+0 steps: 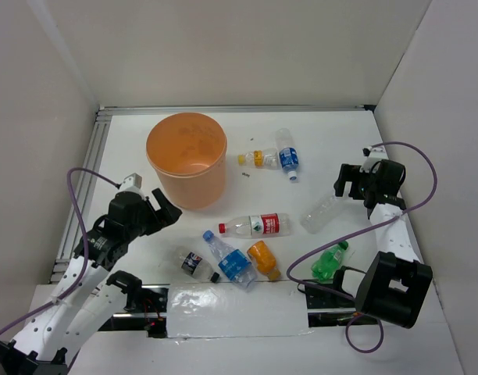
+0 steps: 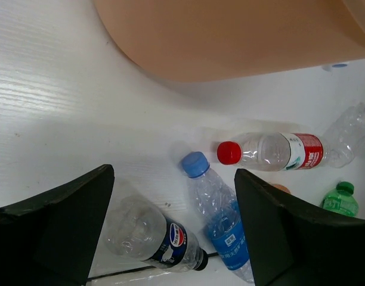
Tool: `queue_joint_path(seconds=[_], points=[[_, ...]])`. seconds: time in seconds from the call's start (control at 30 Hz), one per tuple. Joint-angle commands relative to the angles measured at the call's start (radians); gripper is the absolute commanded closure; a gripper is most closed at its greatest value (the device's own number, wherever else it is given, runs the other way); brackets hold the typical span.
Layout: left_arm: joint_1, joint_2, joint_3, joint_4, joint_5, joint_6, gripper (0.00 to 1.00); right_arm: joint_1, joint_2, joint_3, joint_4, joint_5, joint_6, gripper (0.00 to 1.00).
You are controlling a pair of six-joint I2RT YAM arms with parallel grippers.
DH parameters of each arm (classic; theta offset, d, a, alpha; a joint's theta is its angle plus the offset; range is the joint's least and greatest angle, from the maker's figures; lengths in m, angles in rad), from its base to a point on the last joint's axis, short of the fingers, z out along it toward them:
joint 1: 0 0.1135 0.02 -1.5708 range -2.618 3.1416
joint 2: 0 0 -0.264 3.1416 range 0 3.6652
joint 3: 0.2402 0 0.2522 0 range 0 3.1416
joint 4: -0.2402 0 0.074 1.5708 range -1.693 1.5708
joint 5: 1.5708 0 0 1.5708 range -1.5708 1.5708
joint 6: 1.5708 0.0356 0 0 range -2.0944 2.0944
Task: Put the plastic bottles in the bin
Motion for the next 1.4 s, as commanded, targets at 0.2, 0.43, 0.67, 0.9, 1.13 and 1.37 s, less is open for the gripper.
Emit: queue_joint_path(seconds=[0.2,0.43,0.67,0.9,1.13,1.37], points=[[-0.005,0.002,-0.014,0.046,0.11,0.024,0.48,-0.015,0.004,0.04,-0.031,-0.048,-0.067,0.0],[-0.048,0.092,0.033,-0.03,0.112,-0.039,0.62,-0.024,0.004,0.018,-0.056,-0.125,-0.139,0.51],[-0.174,0.216,0.131,-0.296,-0.044,-0.393,0.16,-0.024,0.053,0.036,-0.074,-0.165,-0.13,0.09],[-0.226,0.262,0.04,-0.383,-0.011,-0.646,0.14,-0.024,0.043,0.036,-0.083,-0.165,-0.13,0.06],[-0.352,0.426,0.028,-0.314,-0.012,-0.748,0.09,-0.024,0.043,0.036,-0.083,-0.174,-0.13,0.05],[-0.465,0.675,0.018,-0.146,-0.081,-0.84,0.16,-0.024,0.053,0.046,-0.103,-0.183,-0.139,0.05]])
